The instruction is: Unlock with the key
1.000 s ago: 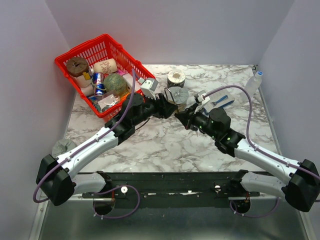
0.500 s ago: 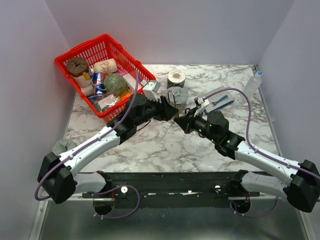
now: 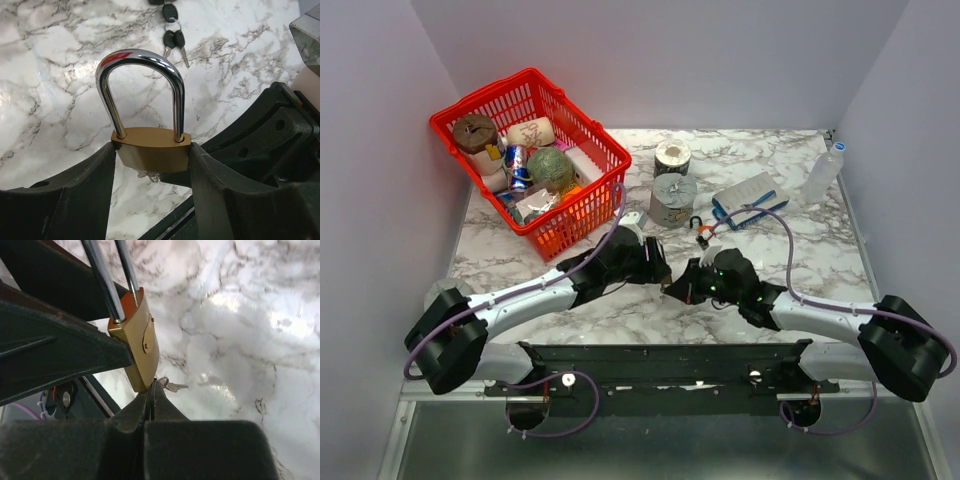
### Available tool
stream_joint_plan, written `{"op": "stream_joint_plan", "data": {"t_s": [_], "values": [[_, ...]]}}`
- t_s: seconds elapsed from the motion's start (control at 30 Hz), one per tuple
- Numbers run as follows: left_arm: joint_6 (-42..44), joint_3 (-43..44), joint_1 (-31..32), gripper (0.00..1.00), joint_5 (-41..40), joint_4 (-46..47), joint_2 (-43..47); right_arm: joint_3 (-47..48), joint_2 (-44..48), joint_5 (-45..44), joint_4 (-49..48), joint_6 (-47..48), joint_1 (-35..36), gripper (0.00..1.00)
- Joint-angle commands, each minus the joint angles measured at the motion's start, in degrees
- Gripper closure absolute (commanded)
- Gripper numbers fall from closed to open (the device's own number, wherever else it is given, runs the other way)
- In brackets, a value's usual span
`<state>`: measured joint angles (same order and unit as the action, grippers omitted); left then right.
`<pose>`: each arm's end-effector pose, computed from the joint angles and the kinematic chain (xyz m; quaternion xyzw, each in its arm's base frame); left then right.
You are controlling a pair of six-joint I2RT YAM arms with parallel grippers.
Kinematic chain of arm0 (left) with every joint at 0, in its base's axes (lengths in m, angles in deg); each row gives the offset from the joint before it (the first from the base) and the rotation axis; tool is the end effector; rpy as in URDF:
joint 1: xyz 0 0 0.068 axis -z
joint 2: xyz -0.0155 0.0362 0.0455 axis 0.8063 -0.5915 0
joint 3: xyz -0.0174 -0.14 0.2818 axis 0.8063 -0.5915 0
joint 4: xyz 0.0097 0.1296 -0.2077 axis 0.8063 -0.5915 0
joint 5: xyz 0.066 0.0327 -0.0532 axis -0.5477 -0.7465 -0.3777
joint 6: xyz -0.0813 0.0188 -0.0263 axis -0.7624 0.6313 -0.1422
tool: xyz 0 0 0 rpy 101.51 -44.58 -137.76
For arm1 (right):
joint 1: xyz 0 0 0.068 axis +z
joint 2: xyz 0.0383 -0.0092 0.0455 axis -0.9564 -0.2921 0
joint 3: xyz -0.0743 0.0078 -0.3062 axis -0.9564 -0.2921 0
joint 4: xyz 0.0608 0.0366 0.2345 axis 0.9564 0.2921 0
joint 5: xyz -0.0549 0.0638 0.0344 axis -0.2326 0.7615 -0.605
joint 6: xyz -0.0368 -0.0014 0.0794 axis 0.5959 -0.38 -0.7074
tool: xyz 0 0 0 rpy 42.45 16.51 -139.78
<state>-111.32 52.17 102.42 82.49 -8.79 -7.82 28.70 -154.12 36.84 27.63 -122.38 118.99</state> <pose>0.1892 -0.2178 0.2571 0.0435 0.8746 -0.3555 0.3269 0.1638 0.1881 0.2143 -0.0895 0.8407 0.4118 0.3400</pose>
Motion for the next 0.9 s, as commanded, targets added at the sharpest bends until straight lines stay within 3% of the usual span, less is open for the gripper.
{"op": "stream_joint_plan", "data": {"t_s": [0.0, 0.43, 0.63, 0.87], "values": [[-1.36, -2.36, 2.11, 1.0, -0.88, -3.48, -1.98, -0.52, -2.33, -1.52, -11.63, -4.83, -0.89, 0.99], [-1.1, -2.89, 2.2, 1.0, -4.13, -3.57, -9.37, -2.28, -12.43, 1.47, -20.77, -11.69, -0.89, 0.99], [-0.66, -0.87, 2.2, 0.8, -3.17, -4.89, -14.2, -3.6, -15.43, 1.03, -23.84, -16.34, -0.89, 0.99], [-1.1, 0.01, 2.2, 0.73, -4.22, -4.89, -17.19, -4.21, -18.77, 2.17, -28.07, -18.81, -0.8, 0.99]]}}
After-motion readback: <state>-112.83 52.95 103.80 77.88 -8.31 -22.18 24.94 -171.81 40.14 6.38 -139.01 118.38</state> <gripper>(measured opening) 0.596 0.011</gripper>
